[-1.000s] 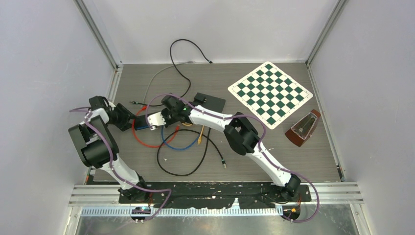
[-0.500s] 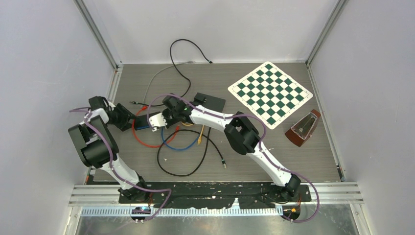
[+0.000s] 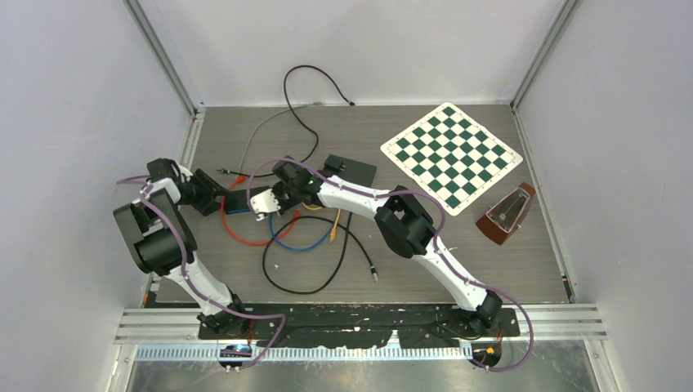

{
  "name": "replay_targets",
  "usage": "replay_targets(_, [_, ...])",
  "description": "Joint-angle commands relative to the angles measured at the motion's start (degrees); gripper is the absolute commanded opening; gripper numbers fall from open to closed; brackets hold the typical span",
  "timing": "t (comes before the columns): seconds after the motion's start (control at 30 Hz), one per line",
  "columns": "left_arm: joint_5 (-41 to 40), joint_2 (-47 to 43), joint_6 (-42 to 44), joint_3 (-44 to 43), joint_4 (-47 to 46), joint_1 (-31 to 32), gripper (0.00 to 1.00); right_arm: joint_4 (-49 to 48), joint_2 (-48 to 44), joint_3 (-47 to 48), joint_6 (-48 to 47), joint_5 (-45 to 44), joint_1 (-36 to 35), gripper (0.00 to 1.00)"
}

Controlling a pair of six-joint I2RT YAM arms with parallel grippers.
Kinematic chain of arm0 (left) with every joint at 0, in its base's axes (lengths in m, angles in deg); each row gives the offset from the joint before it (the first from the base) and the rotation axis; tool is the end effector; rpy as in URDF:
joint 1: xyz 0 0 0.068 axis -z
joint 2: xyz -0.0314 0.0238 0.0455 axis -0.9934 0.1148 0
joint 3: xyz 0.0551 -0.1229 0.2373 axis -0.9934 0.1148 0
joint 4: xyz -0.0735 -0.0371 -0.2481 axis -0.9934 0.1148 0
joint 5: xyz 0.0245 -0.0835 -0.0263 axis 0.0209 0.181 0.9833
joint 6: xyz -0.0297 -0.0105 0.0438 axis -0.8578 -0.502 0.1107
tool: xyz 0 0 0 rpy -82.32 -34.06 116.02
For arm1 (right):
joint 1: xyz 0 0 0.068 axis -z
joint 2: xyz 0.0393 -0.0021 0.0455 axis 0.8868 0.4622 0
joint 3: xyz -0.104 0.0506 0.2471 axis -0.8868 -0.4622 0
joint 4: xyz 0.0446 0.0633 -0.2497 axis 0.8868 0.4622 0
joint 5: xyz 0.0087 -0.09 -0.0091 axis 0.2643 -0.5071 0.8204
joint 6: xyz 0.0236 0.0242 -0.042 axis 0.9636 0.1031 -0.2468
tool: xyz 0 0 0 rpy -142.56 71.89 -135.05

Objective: Insert the plug into the switch port
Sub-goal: Insert the power into the switch port.

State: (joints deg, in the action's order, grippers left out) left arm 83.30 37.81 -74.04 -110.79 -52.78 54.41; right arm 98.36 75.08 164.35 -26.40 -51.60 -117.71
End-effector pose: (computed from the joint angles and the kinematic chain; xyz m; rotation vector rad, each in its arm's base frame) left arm 0.3085 0.1501 0.1614 -1.0768 2.3809 -0.7041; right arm 0.3141 0.4664 0.1528 -2.1052 0.9702 0.1336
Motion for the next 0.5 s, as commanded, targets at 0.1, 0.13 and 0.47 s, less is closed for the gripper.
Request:
replay_targets(0.1, [6.7,0.9,0.1,-1.9,-1.5,1.1,0.53,-0.8,-2.2,0.5,-2.9,-0.4,-1.1,0.05])
replay_targets(0.13, [6.8,0.9,0.1,-2.0,-1.5,1.3,0.52,-1.1,-2.2,0.3,-3.0,-1.0,-1.0,0.05])
replay_targets(0.47, [8.0,1.3,-0.3,-2.4,-2.2,2.6,0.52,-3.8,-3.0,-1.6,-3.3,-2.6,-0.5,0.05])
